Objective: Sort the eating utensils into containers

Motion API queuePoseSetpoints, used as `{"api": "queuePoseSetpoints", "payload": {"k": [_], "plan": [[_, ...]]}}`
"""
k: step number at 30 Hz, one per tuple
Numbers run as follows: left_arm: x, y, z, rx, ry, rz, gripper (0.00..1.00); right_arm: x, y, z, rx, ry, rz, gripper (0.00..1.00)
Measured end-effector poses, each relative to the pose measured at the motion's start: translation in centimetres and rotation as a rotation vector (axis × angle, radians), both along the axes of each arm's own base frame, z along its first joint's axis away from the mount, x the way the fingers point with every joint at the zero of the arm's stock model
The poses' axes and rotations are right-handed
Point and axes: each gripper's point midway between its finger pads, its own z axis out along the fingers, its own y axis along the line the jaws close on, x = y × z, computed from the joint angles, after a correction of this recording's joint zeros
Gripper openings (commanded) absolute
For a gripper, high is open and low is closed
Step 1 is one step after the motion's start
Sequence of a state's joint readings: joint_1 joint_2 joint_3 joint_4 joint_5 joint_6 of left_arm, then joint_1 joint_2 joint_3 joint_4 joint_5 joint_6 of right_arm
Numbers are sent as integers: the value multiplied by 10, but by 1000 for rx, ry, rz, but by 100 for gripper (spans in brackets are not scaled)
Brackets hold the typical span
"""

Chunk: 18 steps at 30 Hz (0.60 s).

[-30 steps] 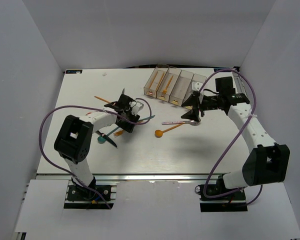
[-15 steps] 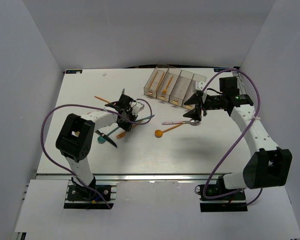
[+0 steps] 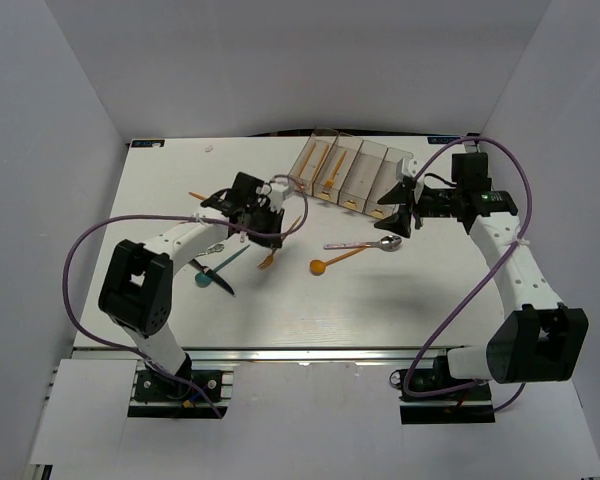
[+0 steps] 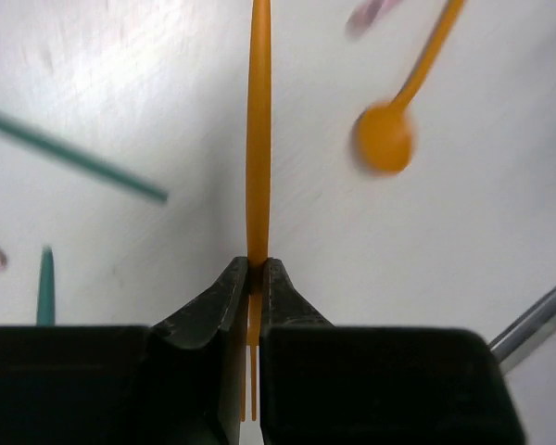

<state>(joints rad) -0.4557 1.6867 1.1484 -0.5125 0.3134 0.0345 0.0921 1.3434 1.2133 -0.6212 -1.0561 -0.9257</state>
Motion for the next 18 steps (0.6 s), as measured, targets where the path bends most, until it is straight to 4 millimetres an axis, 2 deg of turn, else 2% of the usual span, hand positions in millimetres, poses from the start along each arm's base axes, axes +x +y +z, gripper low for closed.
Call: {"api": "queuePoseSetpoints", "payload": {"k": [3,5,6,9,12,15,18], "plan": [[28,-31,44,-135,-72,-8,2,2,-4,3,1,-13,-16,65],[54,-53,75,-222,-130,-16,2,3,-6,5,2,-22,-24,65],[72,-67,91,-269,-162,-21,2,4,-6,5,3,-23,-28,65],[127,-103,120,-377,-246,-28,2,2,-9,3,5,-14,-41,65],[177,-132,120,-439,-273,-11,3,0,-11,1,7,-11,-51,65],[215,-150,100,-469,-283,22,4,-1,-13,0,10,-7,-60,65],[238,-159,71,-477,-279,72,5,-3,-14,-1,15,-6,-68,65]]}}
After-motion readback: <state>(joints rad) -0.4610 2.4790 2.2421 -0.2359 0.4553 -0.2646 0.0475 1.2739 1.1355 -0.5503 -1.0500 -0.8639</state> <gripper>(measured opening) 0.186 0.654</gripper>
